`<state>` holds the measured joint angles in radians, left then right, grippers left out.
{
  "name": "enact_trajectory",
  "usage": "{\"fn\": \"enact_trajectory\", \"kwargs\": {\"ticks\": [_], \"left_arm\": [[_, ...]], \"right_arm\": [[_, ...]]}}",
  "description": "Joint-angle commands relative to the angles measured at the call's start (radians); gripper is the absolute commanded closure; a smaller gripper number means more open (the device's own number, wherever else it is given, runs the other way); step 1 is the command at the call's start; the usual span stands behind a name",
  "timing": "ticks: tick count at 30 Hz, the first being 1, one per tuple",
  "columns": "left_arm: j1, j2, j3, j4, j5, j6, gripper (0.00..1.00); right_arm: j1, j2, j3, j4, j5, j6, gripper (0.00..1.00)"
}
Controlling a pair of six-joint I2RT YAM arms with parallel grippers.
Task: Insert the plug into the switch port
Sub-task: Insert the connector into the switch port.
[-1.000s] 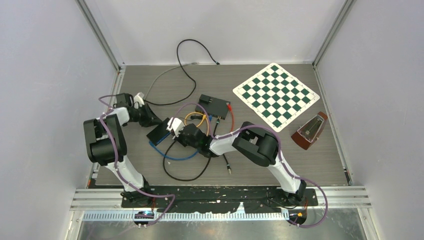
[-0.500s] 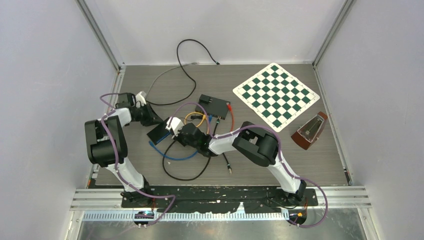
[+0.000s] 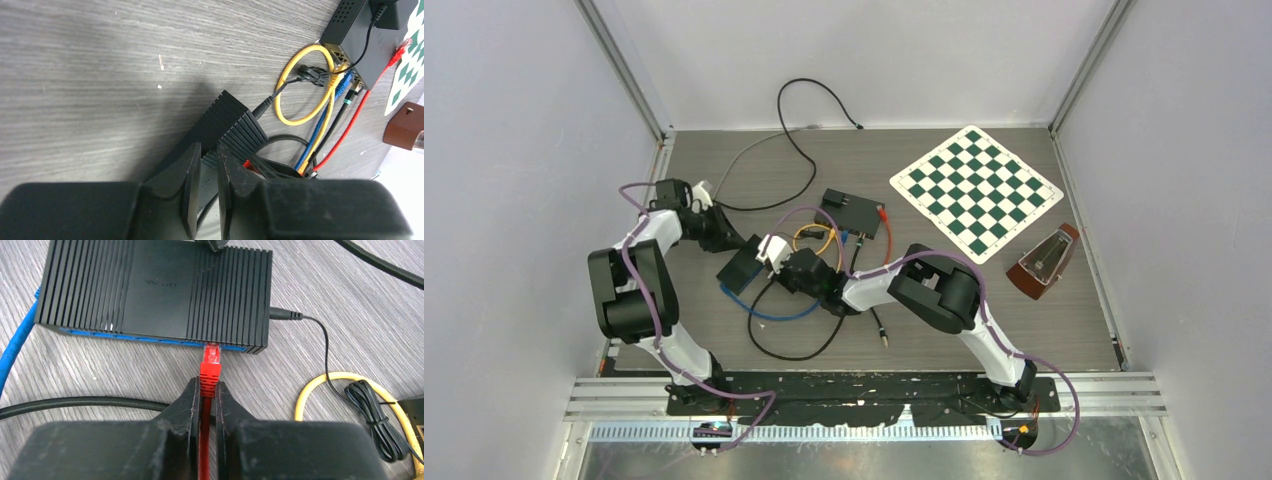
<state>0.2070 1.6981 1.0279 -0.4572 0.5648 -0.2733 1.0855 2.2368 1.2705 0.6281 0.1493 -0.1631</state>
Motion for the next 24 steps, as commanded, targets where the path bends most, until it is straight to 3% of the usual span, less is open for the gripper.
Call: {"fn": "enact_trajectory", "kwargs": {"ticks": [1,11,13,17,19,20,21,24], "left_arm": [[0.009,-0.059,0.041,-0.207,0.081,-0.036,0.78],[0.026,-0.111,0.150,-0.247,-0.007,-0.018,0.59],[0.027,-0.124,0.150,-0.237,-0.009,-0.027,0.45],[0.028,-0.157,0.155,-0.240,-0.032,-0.036,0.31],[0.028,-0.185,0.151,-0.245,-0.063,-0.042,0.19],[0.028,-0.204,0.148,-0.251,-0.081,-0.048,0.06],[0.027,-0.228,0.140,-0.253,-0.102,-0.059,0.01],[0.028,-0.344,0.078,-0.220,-0.164,-0.105,0.01]], "right_arm": [[0.005,-0.055,0.052,0.186,0.037,0.021,0.95],[-0.001,-0.015,0.134,0.032,0.110,0.024,0.95],[-0.004,-0.011,0.160,-0.016,0.127,0.038,0.95],[-0.009,-0.004,0.187,-0.058,0.138,0.042,0.95],[-0.013,0.003,0.215,-0.096,0.139,0.052,0.91],[-0.016,0.004,0.224,-0.119,0.142,0.053,0.86],[-0.016,0.004,0.236,-0.127,0.144,0.055,0.84],[-0.016,-0.038,0.226,-0.168,0.128,0.066,0.71]]}}
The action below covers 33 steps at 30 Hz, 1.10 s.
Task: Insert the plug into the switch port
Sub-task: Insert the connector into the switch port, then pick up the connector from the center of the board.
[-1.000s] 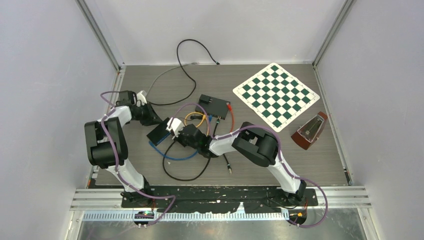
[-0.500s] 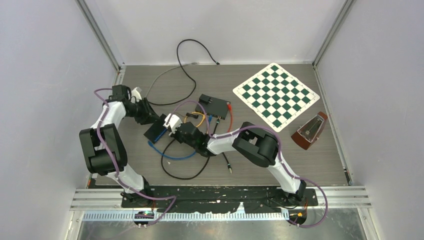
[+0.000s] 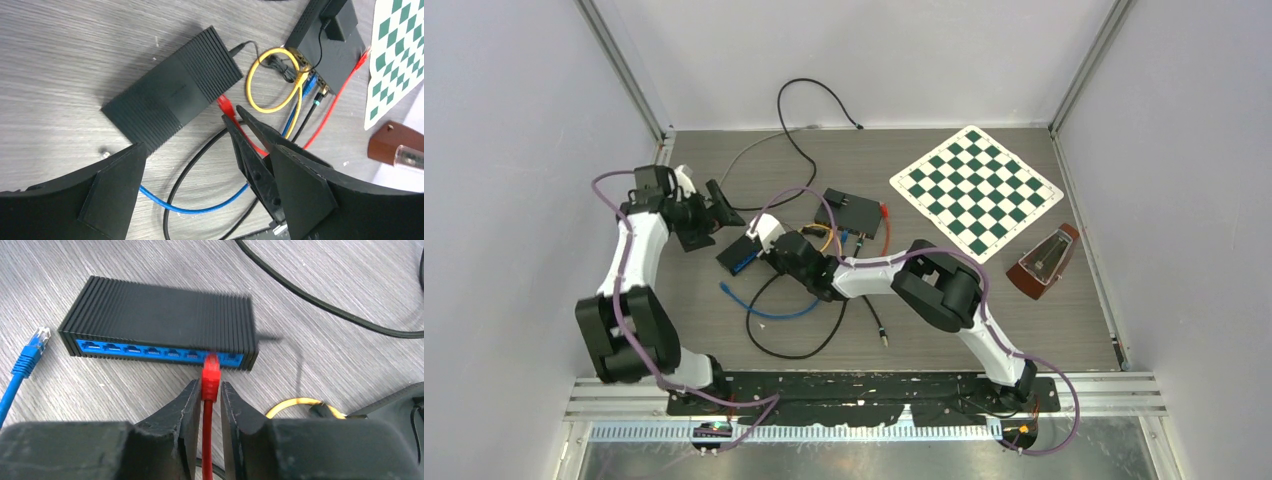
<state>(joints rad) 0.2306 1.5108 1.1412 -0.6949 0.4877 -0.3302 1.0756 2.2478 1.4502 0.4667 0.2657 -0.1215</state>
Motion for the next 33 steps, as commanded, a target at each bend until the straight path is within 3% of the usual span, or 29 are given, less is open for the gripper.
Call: {"fn": "enact_trajectory", "kwargs": {"ticks": [1,3,7,13,21,33], "left_arm": [[0.003,-0.197,-0.055,0.022,-0.133,-0.067,0.00],[0.004,-0.276,-0.103,0.040,-0.217,-0.097,0.01],[0.004,-0.433,-0.210,0.080,-0.361,-0.161,0.00],[0.019,-0.591,-0.353,0.121,-0.508,-0.237,0.01],[0.080,-0.661,-0.394,-0.043,-0.812,-0.499,0.04],[0.101,-0.659,-0.406,-0.025,-0.755,-0.510,0.08]], "right_arm": [[-0.007,-0.062,0.041,-0.018,0.003,0.032,0.68],[-0.006,-0.130,0.017,-0.058,-0.048,0.047,0.56],[-0.006,-0.226,-0.066,-0.101,-0.172,0.109,0.48],[0.017,-0.254,-0.112,-0.172,-0.373,0.199,0.53],[0.053,-0.129,0.047,-0.269,-0.417,0.319,0.63],[0.108,0.054,0.272,-0.384,-0.358,0.314,0.63]]}}
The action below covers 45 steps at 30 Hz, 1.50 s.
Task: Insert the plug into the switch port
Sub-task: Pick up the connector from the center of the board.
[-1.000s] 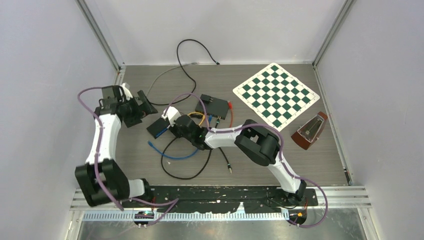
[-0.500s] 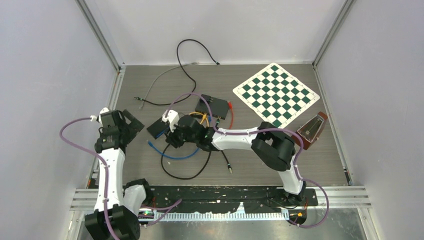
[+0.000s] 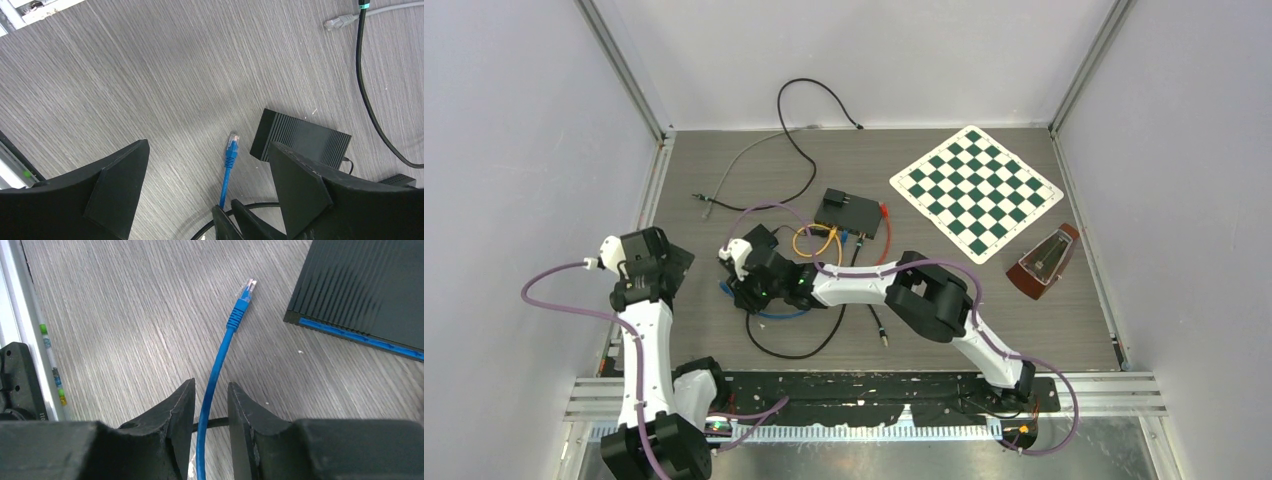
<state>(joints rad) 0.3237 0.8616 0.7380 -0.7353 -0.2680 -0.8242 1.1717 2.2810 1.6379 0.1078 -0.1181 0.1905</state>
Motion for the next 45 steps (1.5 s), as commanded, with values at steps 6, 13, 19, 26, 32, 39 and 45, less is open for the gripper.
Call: {"fn": "enact_trajectory", "kwargs": {"ticks": [6,13,19,26,32,39,45], "left_arm": [[0.008,-0.035,-0.017,0.048,0.068,0.004,0.11],[0.008,-0.079,-0.040,0.140,0.358,0.151,0.12],[0.005,-0.146,-0.098,0.258,0.625,0.192,0.18],[0.000,-0.122,-0.114,0.376,0.866,0.128,0.23],[0.000,-0.106,-0.160,0.473,0.937,0.019,0.29],[-0.007,-0.075,-0.217,0.548,0.962,-0.071,0.31],[-0.044,-0.012,-0.252,0.651,0.975,-0.126,0.38]], "right_arm": [[0.012,0.059,0.123,-0.043,0.052,-0.005,0.72],[-0.002,-0.075,-0.017,0.058,0.026,-0.003,0.95],[-0.036,-0.338,-0.319,0.249,0.034,0.078,0.95],[-0.107,-0.484,-0.555,0.448,0.001,0.209,0.95],[-0.122,-0.540,-0.626,0.528,0.006,0.246,0.95],[-0.122,-0.552,-0.643,0.554,-0.006,0.264,0.95],[-0.122,-0.556,-0.655,0.572,-0.004,0.274,0.95]]}}
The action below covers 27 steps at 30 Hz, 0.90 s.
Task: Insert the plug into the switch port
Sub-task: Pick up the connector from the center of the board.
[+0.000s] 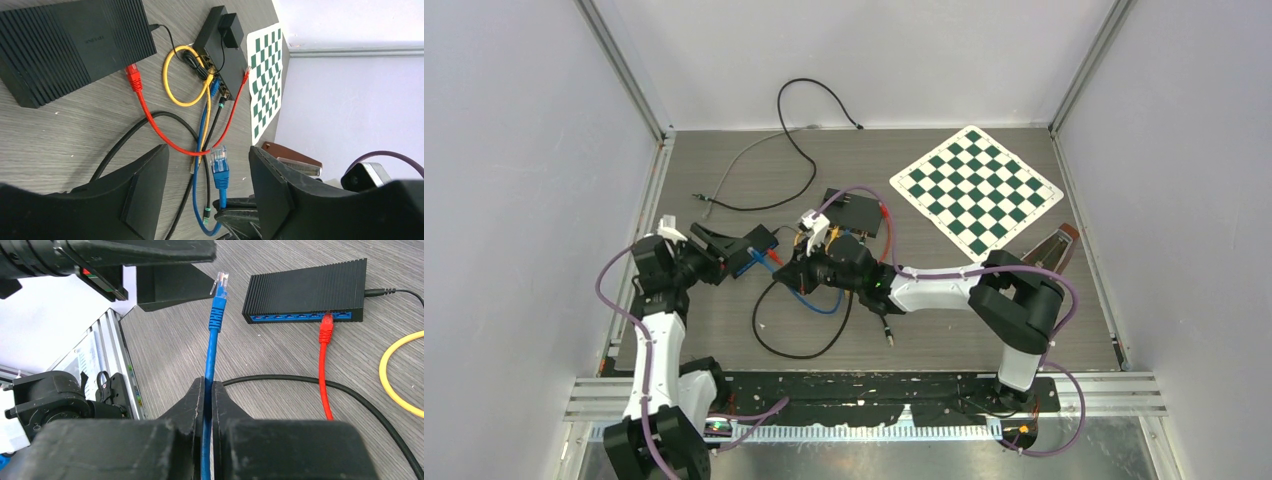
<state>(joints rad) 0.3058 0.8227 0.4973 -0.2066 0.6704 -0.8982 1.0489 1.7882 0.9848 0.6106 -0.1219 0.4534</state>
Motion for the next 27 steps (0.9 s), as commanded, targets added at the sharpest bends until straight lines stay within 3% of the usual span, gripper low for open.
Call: {"fn": "enact_trajectory", "kwargs": {"ticks": [1,5,9,11,14,21,27], "left_arm": [[-0.035,0.039,-0.012,0.133,0.033,-0.056,0.38],[-0.060,0.080,-0.013,0.157,0.032,-0.071,0.40],[-0.067,0.086,-0.016,0.156,0.040,-0.071,0.55],[-0.067,0.068,-0.020,0.133,0.024,-0.075,0.69],[-0.066,0.029,-0.021,0.083,-0.026,-0.088,1.00],[-0.067,-0.018,0.053,-0.214,-0.251,-0.186,1.00],[-0.066,0.024,0.131,-0.402,-0.322,-0.231,1.00]], "right_arm": [[0.000,-0.064,-0.001,0.068,0.000,0.011,0.95],[0.000,-0.060,-0.003,0.066,-0.001,0.008,0.95],[0.000,-0.059,-0.004,0.061,0.003,-0.002,0.95],[0.000,-0.056,0.006,0.041,0.012,-0.024,0.95],[0.001,-0.037,0.045,-0.031,0.038,-0.104,0.82],[0.073,0.034,0.158,-0.085,0.246,-0.557,0.59],[0.134,0.101,0.197,0.015,0.213,-0.861,0.54]]}}
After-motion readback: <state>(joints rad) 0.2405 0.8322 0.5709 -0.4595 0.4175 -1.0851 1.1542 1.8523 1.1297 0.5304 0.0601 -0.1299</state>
